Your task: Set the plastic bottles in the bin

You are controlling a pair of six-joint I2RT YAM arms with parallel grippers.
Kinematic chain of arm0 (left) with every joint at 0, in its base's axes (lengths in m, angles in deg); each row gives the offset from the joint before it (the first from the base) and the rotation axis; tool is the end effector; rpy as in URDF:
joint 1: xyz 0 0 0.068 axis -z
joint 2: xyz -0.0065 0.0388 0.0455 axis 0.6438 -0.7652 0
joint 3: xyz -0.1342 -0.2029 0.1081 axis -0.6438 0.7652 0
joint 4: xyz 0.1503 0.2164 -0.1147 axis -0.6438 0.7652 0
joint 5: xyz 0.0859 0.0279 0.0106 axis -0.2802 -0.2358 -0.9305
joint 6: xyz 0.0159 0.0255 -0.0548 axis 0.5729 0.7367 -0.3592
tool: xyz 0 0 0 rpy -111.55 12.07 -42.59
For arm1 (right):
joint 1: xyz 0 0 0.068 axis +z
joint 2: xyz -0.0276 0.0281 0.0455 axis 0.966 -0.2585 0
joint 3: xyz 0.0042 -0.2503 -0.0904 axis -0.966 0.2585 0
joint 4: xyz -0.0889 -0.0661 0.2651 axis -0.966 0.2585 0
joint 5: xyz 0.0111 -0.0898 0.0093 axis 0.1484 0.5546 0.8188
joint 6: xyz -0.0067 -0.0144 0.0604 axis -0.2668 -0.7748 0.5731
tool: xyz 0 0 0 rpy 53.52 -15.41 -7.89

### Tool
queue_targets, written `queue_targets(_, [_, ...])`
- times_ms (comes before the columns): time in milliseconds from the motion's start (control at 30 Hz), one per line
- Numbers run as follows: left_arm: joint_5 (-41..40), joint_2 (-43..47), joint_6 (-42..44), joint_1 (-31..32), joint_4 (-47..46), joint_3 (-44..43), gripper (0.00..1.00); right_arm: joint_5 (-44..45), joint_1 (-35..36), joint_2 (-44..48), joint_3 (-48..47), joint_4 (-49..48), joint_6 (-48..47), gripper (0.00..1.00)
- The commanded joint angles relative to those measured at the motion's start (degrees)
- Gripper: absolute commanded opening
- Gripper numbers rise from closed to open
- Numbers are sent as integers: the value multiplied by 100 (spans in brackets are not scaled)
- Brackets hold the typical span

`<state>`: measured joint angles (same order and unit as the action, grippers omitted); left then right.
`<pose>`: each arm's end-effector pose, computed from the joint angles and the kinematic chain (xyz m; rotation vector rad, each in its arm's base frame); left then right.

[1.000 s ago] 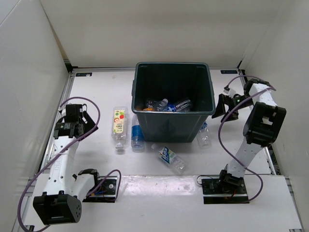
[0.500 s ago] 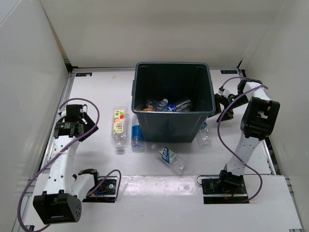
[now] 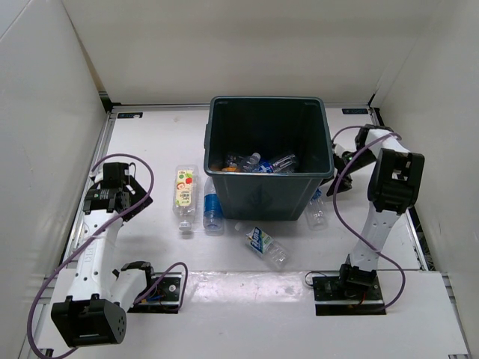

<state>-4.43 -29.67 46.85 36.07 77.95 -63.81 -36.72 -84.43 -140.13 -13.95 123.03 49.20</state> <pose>0.1944 0.0264 0.2619 -0.9508 2.4739 0.1986 0.3848 -0.0327 0.1437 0.2424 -2.8974 -1.1174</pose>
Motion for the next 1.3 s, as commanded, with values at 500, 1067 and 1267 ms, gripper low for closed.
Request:
queue_targets(500, [63,205,-241,-30,274,-15,100,828,422,54,321,-74,687,80])
queue_targets(1067, [54,117,-232,-12,432,-94,100,1030,835,168,461,-91,1205,70])
queue_targets(1267, [72,-5,-259,-21,458,-86,100,1276,818,151,532,-188,1319,44])
